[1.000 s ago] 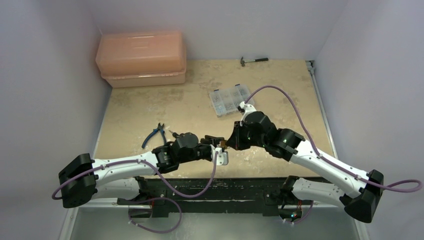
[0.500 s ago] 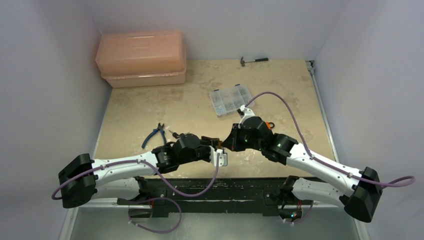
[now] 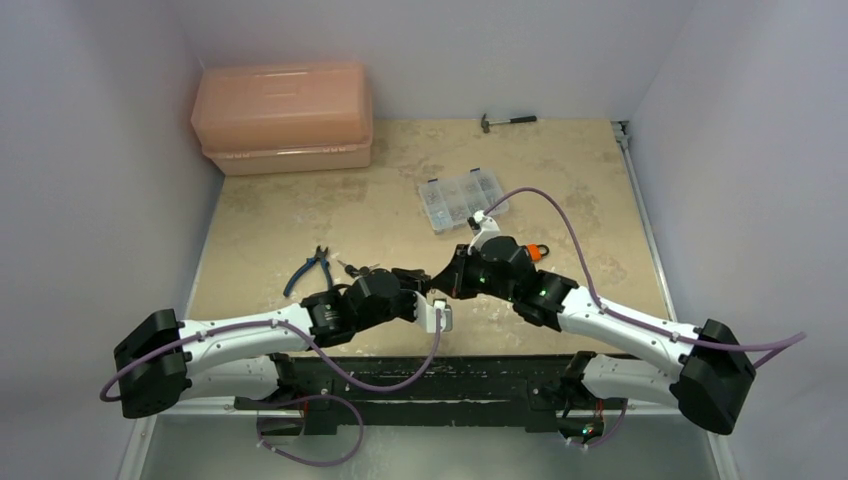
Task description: Unlock with the key
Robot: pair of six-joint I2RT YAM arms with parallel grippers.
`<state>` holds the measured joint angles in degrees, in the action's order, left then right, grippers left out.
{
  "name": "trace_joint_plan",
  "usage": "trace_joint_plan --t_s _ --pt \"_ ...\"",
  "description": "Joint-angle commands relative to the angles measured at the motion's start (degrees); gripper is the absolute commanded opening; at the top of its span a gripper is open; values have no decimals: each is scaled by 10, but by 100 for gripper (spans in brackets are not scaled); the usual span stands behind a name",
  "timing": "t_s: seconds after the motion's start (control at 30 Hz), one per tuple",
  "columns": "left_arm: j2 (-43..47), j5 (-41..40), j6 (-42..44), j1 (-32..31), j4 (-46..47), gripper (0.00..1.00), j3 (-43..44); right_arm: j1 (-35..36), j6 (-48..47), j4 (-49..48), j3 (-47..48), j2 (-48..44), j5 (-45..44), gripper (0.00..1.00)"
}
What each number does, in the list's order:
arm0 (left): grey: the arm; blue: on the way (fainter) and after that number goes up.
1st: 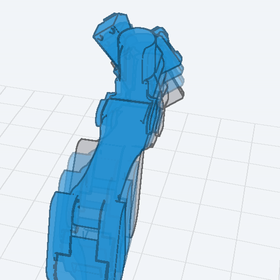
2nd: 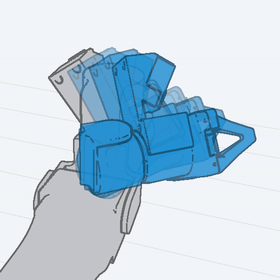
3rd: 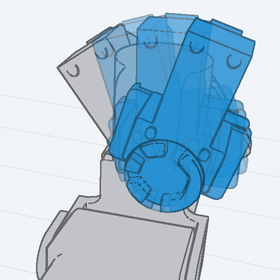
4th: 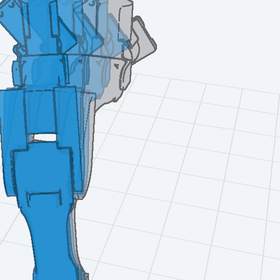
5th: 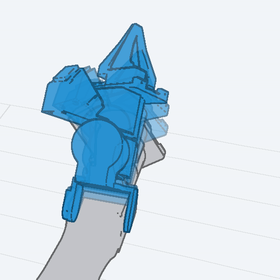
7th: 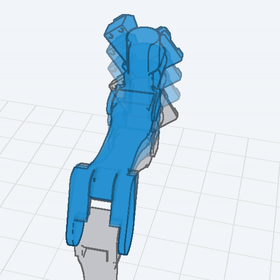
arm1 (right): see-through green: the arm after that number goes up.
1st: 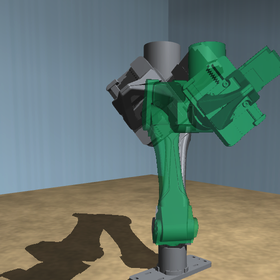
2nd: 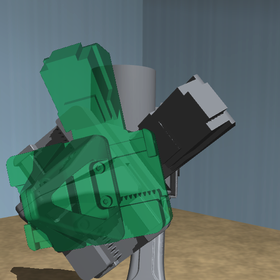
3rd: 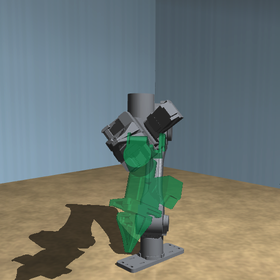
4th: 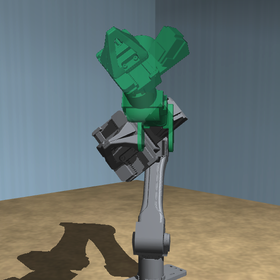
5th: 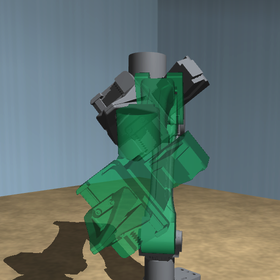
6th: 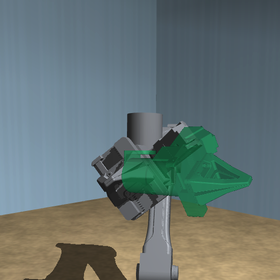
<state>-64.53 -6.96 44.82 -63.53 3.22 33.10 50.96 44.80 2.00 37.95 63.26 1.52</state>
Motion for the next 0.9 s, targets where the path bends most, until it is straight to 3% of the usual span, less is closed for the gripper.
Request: trace_joint_plan --t_s 0.0,0.53,0.87 --pt "27 0 19 -8 79 0 35 0 6 -44 -3 15 10 0" --pt "65 17 18 -8 116 0 16 0 87 -49 7 24 -13 0" --pt "84 19 17 -8 142 0 4 -1 201 -71 -14 4 -13 0"
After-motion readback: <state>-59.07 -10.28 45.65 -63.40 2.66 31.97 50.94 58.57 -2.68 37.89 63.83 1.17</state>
